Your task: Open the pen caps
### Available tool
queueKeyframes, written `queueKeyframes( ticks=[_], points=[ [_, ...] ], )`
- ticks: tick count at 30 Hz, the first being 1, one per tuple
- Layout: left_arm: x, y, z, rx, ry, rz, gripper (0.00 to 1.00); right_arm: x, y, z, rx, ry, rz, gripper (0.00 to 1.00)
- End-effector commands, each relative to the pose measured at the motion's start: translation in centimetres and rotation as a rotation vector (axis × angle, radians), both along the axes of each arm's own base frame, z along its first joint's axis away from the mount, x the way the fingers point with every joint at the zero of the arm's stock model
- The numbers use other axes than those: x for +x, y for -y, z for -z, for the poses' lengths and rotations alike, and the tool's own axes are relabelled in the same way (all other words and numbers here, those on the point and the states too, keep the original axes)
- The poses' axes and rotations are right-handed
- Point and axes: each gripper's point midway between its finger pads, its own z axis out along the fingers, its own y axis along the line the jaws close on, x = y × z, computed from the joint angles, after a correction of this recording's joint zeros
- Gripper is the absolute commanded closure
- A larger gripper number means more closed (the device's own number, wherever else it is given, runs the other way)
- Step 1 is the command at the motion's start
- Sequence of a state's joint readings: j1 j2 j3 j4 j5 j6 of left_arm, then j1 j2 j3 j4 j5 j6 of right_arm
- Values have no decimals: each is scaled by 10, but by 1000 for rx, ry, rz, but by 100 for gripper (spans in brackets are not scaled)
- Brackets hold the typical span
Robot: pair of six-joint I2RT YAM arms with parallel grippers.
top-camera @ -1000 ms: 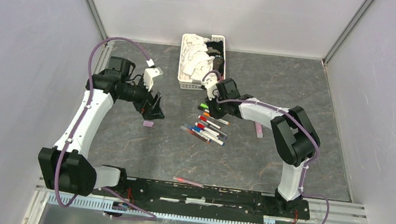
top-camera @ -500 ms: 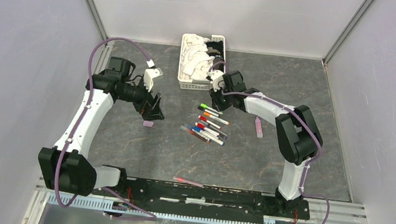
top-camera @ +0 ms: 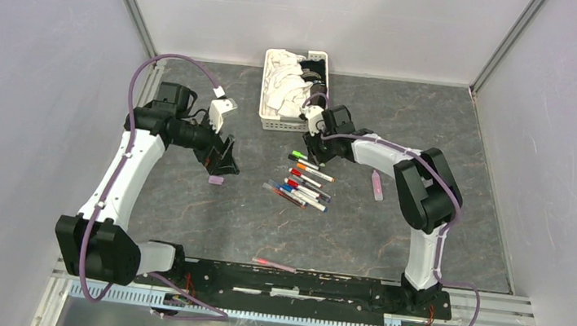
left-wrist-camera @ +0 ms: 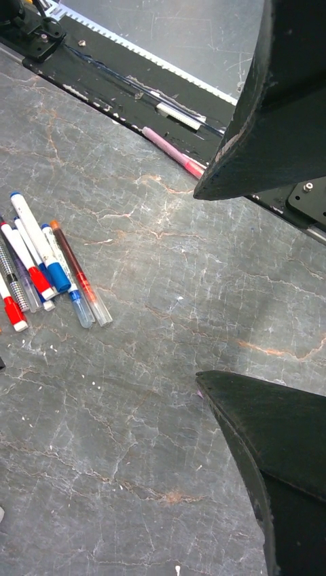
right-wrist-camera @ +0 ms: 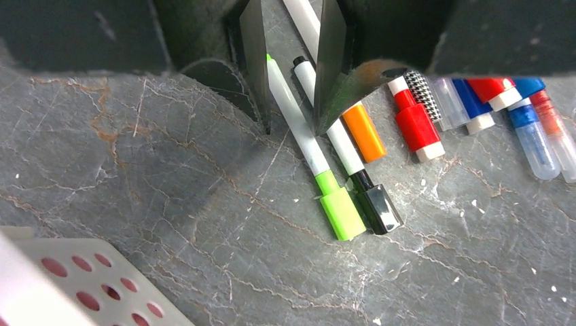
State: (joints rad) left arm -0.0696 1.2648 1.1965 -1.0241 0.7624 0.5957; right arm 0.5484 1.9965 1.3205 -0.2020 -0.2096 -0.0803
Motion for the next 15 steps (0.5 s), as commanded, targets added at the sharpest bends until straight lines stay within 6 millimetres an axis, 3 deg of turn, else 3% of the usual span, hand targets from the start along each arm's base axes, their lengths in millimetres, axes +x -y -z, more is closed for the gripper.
queueKeyframes(
  ticks=[1, 9, 15],
  points=[
    [3, 3, -18, -15, 70, 35, 0, 4, -1, 6, -13, 15, -6, 66],
    [3, 2, -18, -14, 72, 35, 0, -1, 9, 20, -112, 44, 8, 70],
    [2, 2, -20, -11, 78, 39, 0, -6, 8, 19, -102, 45, -2, 92]
  ],
)
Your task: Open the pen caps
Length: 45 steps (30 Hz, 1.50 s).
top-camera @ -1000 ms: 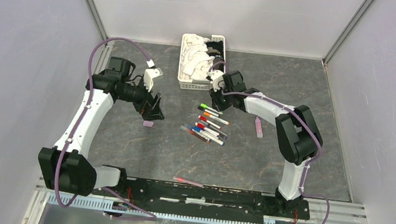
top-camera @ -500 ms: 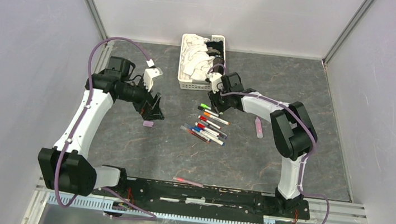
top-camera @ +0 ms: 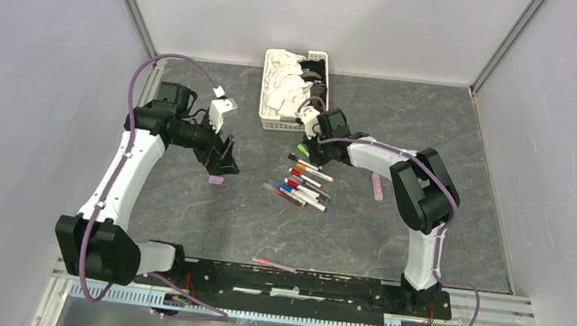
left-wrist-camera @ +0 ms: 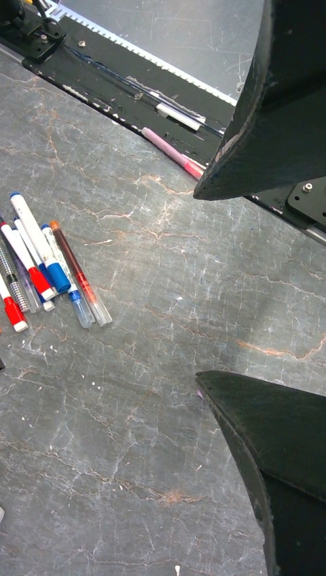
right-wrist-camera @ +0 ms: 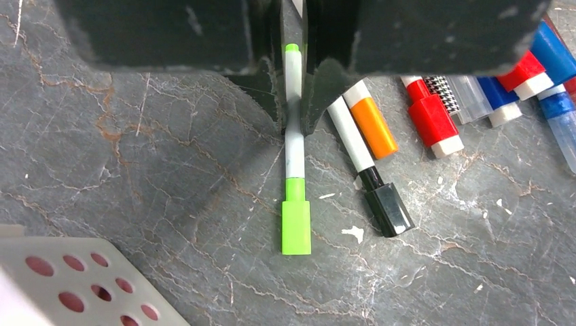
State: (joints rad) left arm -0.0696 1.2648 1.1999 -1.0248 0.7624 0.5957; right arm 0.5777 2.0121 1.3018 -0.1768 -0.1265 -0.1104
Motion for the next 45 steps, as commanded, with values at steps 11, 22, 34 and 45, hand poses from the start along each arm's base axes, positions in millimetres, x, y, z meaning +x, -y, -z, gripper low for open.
queueKeyframes(
  ticks=[11, 22, 34, 45],
  points=[
    [-24, 16, -19, -69, 123, 237, 0, -38, -7, -80, 198, 83, -53, 100],
    [-49, 45, -10, -104, 145, 485, 0, -179, -77, -145, 478, -183, -445, 100],
    [-81, 65, 14, -17, 140, 652, 9, -215, -119, -181, 601, -299, -584, 100],
    [-80, 71, 20, 51, 176, 671, 64, -217, -121, -183, 610, -323, -593, 100]
  ],
)
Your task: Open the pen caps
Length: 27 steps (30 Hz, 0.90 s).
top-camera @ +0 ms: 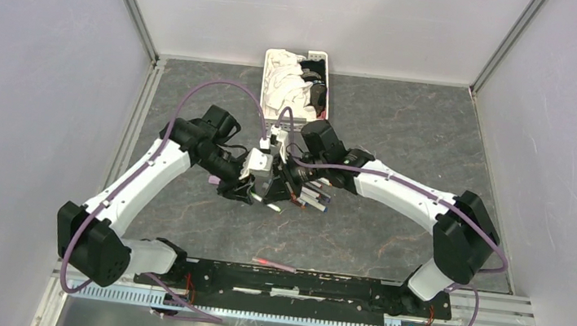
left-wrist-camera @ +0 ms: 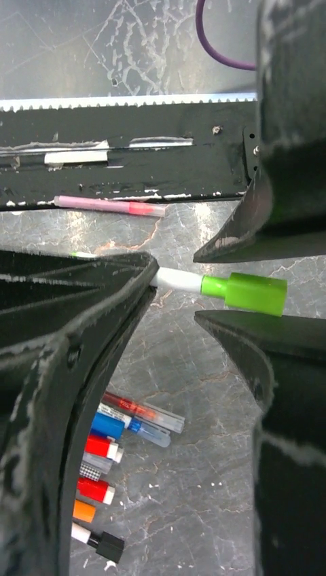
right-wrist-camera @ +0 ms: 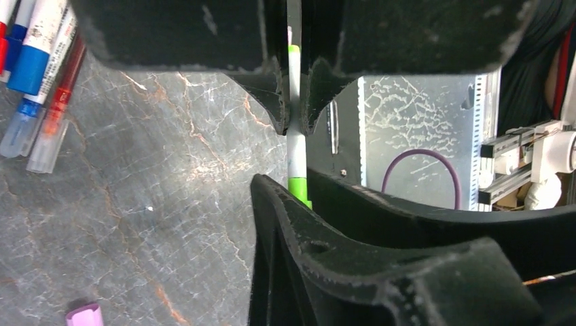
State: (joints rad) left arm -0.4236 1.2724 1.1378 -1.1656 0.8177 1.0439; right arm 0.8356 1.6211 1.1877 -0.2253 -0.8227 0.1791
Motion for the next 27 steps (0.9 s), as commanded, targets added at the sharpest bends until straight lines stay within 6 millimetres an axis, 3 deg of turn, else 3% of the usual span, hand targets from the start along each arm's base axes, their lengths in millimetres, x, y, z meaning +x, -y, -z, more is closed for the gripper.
queueKeyframes(
  ticks=[1, 3, 4, 5, 7, 8, 14, 19, 24, 27],
  points=[
    [1, 4, -6, 3, 54, 10, 71, 5, -8, -22, 57, 43, -11, 100],
    [2, 5, -6, 8, 65, 15, 94, 4, -8, -23, 56, 40, -12, 100],
    [3, 6, -6, 11, 73, 11, 97, 4, -8, -23, 58, 40, -13, 100],
    [2, 7, -6, 11, 82, 12, 98, 4, -8, -22, 58, 35, -14, 100],
    [1, 9, -9, 1, 99, 13, 98, 3, -9, -22, 63, 20, -13, 79],
    [0, 10, -11, -5, 102, 15, 98, 3, -10, -22, 72, 11, -13, 74],
    [-3, 15, -20, -32, 88, 10, 98, -5, -20, -25, 129, -66, -60, 68],
    [-4, 16, -22, -40, 81, 14, 98, -5, -25, -28, 138, -82, -79, 76],
    [-2, 15, -24, -34, 96, 15, 98, -5, -22, -25, 124, -73, -83, 100],
    [3, 10, -21, 5, 123, 16, 98, -4, -15, -14, 81, -64, -68, 100]
  ],
)
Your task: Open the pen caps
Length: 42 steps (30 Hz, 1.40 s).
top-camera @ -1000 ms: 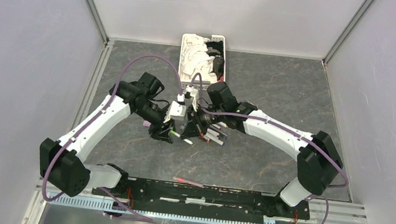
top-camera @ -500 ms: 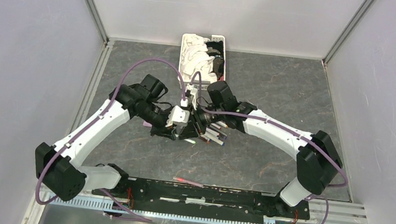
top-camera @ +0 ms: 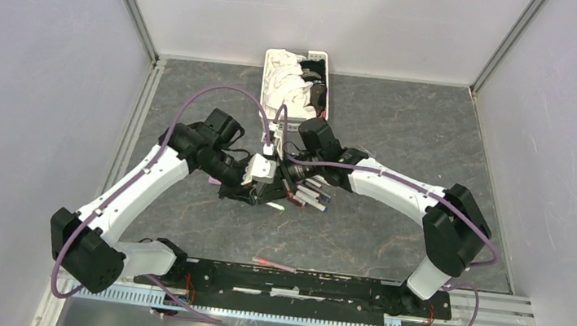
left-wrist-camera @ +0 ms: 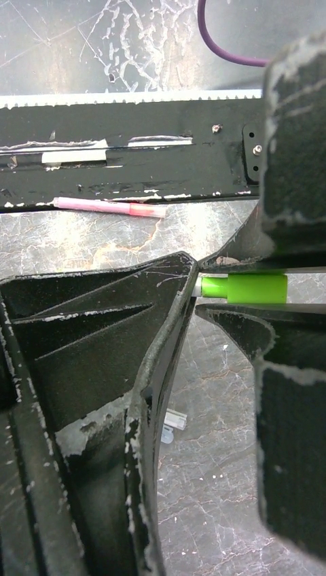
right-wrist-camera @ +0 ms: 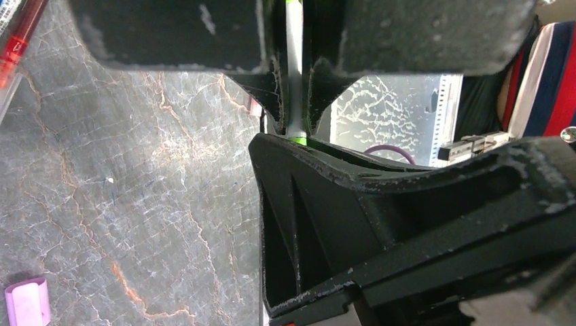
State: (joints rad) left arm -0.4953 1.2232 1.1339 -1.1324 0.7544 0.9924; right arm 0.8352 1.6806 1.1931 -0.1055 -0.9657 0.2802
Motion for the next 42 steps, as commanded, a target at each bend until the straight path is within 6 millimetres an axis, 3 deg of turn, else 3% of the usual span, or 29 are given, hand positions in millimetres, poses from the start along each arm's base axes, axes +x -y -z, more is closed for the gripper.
queueKeyframes(
  ticks=[1, 11, 17, 20, 22, 25, 30, 35, 42],
  points=[
    [12, 2, -14, -2, 75, 1, 98, 8, 4, -1, -15, 52, 19, 100],
    [35, -44, 4, 235, 158, 15, 98, 13, 71, 59, -222, 71, 155, 100],
    [60, -60, 1, 240, 161, -41, 98, 18, 88, 64, -267, 95, 205, 100],
    [71, -58, 8, 203, 159, -82, 98, 40, 102, 63, -301, 127, 302, 100],
    [78, -58, 22, 202, 160, -129, 98, 67, 120, 67, -350, 143, 436, 100],
    [94, -58, 56, 210, 167, -232, 98, 116, 164, 78, -459, 156, 712, 100],
    [114, -62, 101, 246, 140, -386, 97, 164, 227, 102, -628, 207, 1035, 100],
    [129, -78, 129, 334, 134, -493, 98, 185, 257, 128, -717, 192, 1168, 100],
    [135, -90, 132, 341, 122, -550, 98, 186, 287, 159, -827, 168, 1231, 100]
  ],
)
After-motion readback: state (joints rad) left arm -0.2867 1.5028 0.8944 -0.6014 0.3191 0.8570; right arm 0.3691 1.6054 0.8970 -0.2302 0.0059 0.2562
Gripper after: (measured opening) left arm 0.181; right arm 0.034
